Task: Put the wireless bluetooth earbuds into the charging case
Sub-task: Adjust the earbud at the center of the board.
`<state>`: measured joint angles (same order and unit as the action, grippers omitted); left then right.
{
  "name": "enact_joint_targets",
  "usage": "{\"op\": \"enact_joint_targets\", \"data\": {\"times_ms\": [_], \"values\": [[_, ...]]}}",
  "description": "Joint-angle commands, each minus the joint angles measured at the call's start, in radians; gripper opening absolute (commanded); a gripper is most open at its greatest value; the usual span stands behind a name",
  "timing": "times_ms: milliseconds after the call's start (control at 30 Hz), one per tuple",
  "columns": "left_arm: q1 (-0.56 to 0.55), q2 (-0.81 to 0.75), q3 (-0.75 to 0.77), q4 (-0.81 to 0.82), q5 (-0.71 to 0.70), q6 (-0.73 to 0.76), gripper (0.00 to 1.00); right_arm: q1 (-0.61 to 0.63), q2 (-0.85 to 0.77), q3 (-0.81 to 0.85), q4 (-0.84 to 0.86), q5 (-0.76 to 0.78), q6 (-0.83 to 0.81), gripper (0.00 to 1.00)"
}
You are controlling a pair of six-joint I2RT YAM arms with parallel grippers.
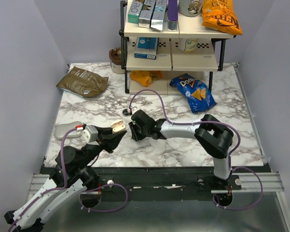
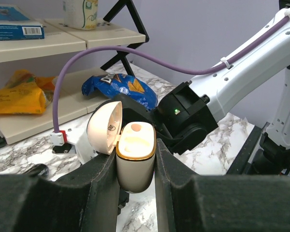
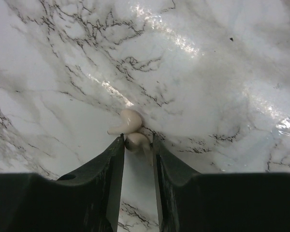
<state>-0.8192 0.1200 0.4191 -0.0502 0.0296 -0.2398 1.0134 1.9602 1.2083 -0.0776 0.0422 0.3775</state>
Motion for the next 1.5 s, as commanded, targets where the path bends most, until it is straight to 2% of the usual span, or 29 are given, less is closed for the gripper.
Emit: {"op": "enact_joint_targets", "data": {"times_ms": [0,600,733,900,1200,1300,1467], "values": [[0.0,0.0,0.01,-0.011,-0.022,-0.006,0.0,-0.021,-0.006,-0.065,-0.134,0.156,0.057,0.38],[0.0,0.018,0.012,-0.008,-0.022,-0.015,0.0,-0.283,-0.086,-0.213,-0.094,0.168,0.163,0.38],[0.0,0.024,0.014,-0.007,-0.02,-0.016,0.0,-0.285,-0.101,-0.225,-0.079,0.162,0.158,0.43],[0.0,0.027,0.014,-0.004,-0.048,-0.021,0.0,-0.282,-0.176,-0.257,-0.06,0.047,0.204,0.51],[0.0,0.059,0.004,0.039,-0.065,-0.047,0.0,-0.234,-0.274,-0.358,-0.034,-0.012,0.535,0.51],[0.0,0.066,0.0,0.044,-0.071,-0.059,0.0,-0.188,-0.288,-0.33,-0.047,0.022,0.566,0.52],[0.0,0.063,-0.002,0.046,-0.074,-0.075,0.0,-0.144,-0.215,-0.214,-0.14,0.07,0.529,0.53]]}}
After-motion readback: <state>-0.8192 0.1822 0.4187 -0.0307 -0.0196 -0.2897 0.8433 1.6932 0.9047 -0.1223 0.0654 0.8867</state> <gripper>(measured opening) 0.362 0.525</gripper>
